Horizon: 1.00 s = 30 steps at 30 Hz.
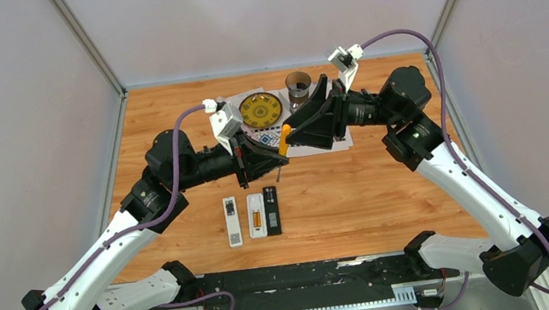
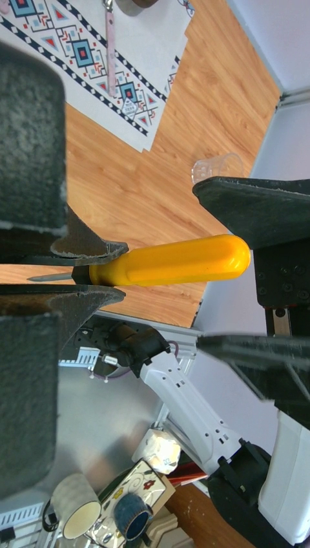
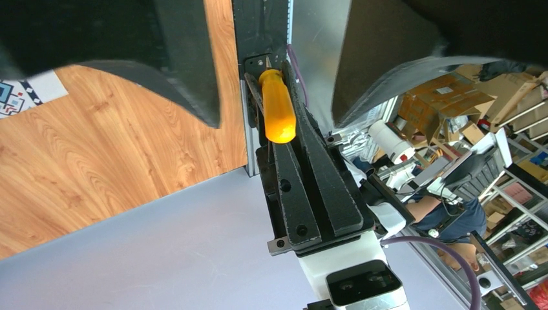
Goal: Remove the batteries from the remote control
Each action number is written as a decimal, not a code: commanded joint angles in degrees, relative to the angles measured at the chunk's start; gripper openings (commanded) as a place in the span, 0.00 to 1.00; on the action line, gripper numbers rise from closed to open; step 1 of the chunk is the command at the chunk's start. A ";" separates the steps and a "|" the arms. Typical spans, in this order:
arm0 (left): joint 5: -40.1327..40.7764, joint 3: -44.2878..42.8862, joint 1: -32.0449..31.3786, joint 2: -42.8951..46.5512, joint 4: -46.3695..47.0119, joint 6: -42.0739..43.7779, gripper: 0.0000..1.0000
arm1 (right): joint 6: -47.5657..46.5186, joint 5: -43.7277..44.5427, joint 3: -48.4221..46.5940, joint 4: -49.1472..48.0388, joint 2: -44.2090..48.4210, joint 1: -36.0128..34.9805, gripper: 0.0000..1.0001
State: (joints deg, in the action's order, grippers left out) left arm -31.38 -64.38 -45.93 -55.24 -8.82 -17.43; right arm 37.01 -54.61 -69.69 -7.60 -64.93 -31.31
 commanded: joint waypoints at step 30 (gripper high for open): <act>23.71 10.32 0.05 4.80 -12.26 -4.10 0.91 | -9.59 24.81 8.86 16.47 0.50 1.34 0.00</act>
State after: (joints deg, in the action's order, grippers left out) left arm -17.32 -56.90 -45.71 -50.65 -15.07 -18.74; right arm 29.26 -39.46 -63.26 5.21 -66.02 -30.98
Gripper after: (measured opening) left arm 0.908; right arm 0.128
